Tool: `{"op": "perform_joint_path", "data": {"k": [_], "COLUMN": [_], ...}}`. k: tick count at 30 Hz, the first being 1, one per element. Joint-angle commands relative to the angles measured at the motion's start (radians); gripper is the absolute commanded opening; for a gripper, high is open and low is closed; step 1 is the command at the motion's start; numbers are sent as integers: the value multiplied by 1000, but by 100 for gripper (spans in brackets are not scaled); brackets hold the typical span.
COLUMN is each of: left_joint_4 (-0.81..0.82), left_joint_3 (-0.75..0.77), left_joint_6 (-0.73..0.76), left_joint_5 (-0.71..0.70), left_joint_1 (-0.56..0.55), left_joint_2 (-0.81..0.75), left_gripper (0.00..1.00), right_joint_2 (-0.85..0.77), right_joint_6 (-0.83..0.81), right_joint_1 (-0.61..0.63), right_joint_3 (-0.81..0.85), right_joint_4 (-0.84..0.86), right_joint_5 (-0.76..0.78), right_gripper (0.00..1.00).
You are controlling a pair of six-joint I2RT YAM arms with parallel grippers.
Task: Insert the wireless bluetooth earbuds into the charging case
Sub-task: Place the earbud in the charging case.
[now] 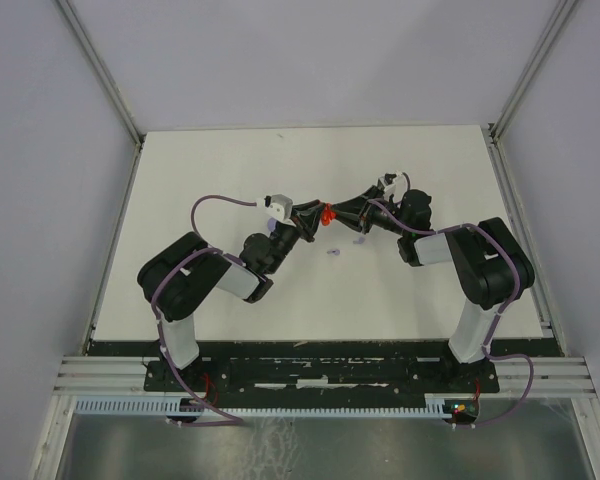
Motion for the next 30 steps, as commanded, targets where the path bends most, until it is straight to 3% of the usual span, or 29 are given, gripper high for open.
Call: {"op": "perform_joint_path", "data": {"k": [1, 30], "left_joint_4": [136, 128], "left_joint_3": [30, 34], "left_joint_6": [-49, -56], "left_joint_5": [11, 16], "left_joint_1": [2, 2], "left_joint_2": [14, 39], "left_gripper": [3, 3], "right_joint_2": [-23, -23], "right_joint_6": [4, 7], "right_joint_1": [-4, -6], "right_joint_3": [2, 2], "right_joint_4": [94, 98], "right_joint_5": [-28, -30], "right_gripper": [1, 1]}}
